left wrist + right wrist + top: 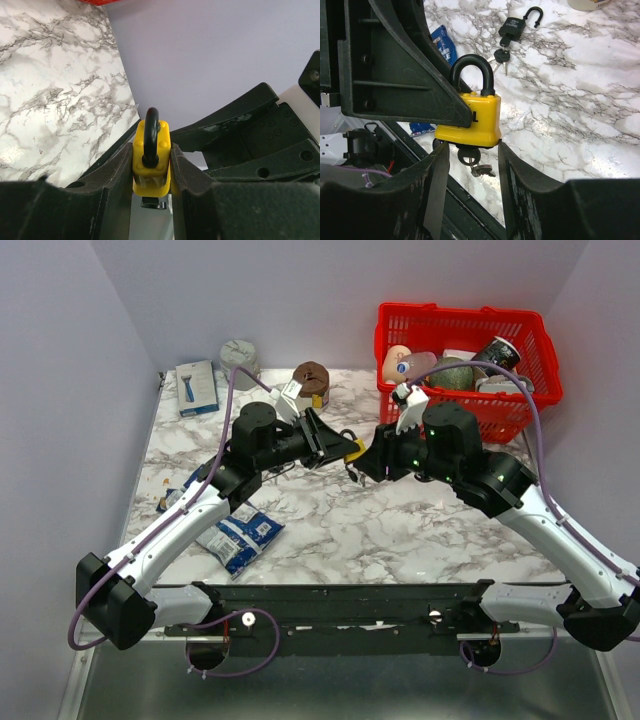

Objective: Unlock with the key

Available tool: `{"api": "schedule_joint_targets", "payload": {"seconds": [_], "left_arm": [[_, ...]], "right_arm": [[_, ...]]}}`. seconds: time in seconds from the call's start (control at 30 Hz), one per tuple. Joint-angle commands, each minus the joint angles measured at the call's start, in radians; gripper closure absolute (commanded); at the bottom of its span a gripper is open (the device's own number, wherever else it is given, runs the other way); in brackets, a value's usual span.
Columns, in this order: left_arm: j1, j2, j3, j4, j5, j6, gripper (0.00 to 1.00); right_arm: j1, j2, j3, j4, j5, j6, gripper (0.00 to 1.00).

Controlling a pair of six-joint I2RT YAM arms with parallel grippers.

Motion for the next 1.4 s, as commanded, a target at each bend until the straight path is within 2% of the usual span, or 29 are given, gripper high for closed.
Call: {"api": "schedule_joint_targets", "payload": {"seconds": [0.0,0.17,0.27,0.47,0.93,1.37], "left_arm": [[-0.002,-0.022,0.034,0.013,-0.013,-0.003,1.0],[0.009,-0.032,0.024,0.014,-0.02,-0.007,1.0],[0.016,-0.035,0.015,0.017,-0.022,-0.013,1.0],[0.024,-0.036,-0.002,0.03,-0.011,-0.027,1.0],[0.026,-0.036,-0.007,0.054,0.004,-0.029,1.0],[0.027,-0.018,0.005,0.057,0.016,-0.024,1.0]], "right_arm": [[0.026,0.01,0.029,0.0,0.029,0.004,0.5],[0.034,-0.002,0.004,-0.005,0.028,0.012,0.5],[0.032,-0.025,-0.011,-0.005,0.037,0.039,0.46],[0.034,-0.062,-0.027,-0.03,0.143,0.096,0.39],[0.032,-0.014,-0.005,-0.014,0.08,0.073,0.47],[0.034,0.038,0.002,0.001,0.082,0.048,0.48]]}}
